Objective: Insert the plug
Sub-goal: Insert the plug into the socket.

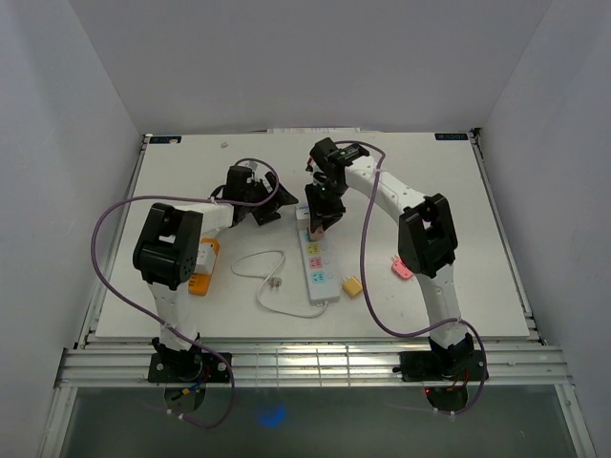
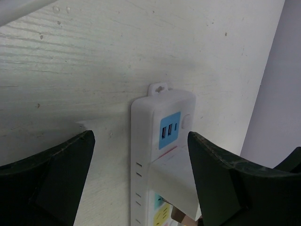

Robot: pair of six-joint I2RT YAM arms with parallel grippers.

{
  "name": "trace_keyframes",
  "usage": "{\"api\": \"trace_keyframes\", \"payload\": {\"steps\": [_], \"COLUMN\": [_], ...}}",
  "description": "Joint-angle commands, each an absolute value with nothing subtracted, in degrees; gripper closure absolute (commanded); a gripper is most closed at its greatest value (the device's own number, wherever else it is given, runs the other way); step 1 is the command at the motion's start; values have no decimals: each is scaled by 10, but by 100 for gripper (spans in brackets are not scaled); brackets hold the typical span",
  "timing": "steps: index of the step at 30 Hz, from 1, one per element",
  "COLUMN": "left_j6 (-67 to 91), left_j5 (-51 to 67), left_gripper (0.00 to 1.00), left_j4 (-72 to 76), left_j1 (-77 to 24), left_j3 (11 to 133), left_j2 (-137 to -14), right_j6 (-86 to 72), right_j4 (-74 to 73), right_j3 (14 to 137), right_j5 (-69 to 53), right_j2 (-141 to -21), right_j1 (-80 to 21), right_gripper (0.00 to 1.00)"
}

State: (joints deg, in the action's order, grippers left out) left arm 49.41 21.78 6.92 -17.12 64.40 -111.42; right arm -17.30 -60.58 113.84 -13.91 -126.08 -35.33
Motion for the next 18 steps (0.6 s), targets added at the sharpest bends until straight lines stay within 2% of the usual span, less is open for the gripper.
{"api": "trace_keyframes", "payload": {"steps": [1, 18], "left_j6": [479, 457], "left_j5": [243, 253], "left_gripper": [10, 12], "left_j4": [86, 104], "left_j1": [-179, -201], "left_j3": [668, 670], "left_j2": [-1108, -1113], "right_j6": [-169, -179], "right_j4": [-632, -637], "right_j3": [1170, 1161], "right_j5": [-130, -91], "right_j2": [-1276, -1252], "right_j1": [-356, -351], "right_gripper": [92, 92]}}
